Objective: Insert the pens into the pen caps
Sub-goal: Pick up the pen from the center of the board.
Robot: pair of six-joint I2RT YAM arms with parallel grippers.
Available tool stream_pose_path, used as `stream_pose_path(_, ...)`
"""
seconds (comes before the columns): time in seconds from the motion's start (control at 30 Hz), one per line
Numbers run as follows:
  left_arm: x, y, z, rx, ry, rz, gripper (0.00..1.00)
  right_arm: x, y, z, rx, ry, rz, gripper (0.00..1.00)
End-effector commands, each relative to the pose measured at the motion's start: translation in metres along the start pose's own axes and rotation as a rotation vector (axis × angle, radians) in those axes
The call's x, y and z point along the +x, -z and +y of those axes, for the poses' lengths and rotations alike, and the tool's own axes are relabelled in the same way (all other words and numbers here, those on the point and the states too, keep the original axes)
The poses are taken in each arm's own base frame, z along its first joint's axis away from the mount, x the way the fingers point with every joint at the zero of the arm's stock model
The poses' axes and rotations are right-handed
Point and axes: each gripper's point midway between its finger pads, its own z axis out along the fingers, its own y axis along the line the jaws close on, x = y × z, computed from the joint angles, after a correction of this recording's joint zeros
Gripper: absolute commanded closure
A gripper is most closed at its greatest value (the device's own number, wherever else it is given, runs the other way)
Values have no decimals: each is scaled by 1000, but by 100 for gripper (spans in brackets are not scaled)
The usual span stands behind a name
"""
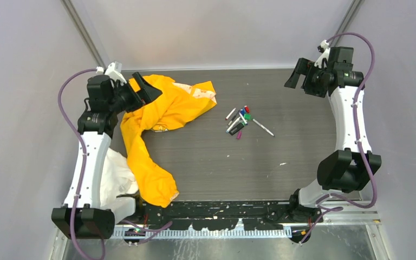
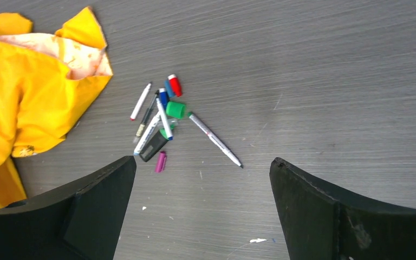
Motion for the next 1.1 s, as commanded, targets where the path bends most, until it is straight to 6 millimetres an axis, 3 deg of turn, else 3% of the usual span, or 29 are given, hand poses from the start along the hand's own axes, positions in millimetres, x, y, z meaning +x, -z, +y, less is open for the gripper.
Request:
stream_pose_path(0.0, -19, -8, -2, 31, 69, -43, 0, -29, 0, -8, 92, -4, -99, 0)
stream_pose_path(0.2, -16, -20, 10, 56, 174, -41, 0, -27, -9, -7, 88, 35, -87, 0)
stream_pose_path(0.37, -6, -12, 13, 41, 176, 10, 2, -16, -17, 21, -94, 129, -46, 0)
stream_pose_path(0.6, 43, -12, -10, -95, -134, 175, 2, 25, -33, 63, -423, 354, 79, 0)
stream_pose_path(0.77, 61, -34, -44, 76, -121, 166, 2, 56, -45, 47, -449, 566, 138, 0)
stream_pose_path(0.9, 62, -47, -51, 161, -80, 83, 2, 78, -63, 29, -401, 628, 224, 1)
stream_pose_path(1.07, 60, -64, -53, 191, -43, 61, 2, 127, -99, 20, -255, 688, 435, 34)
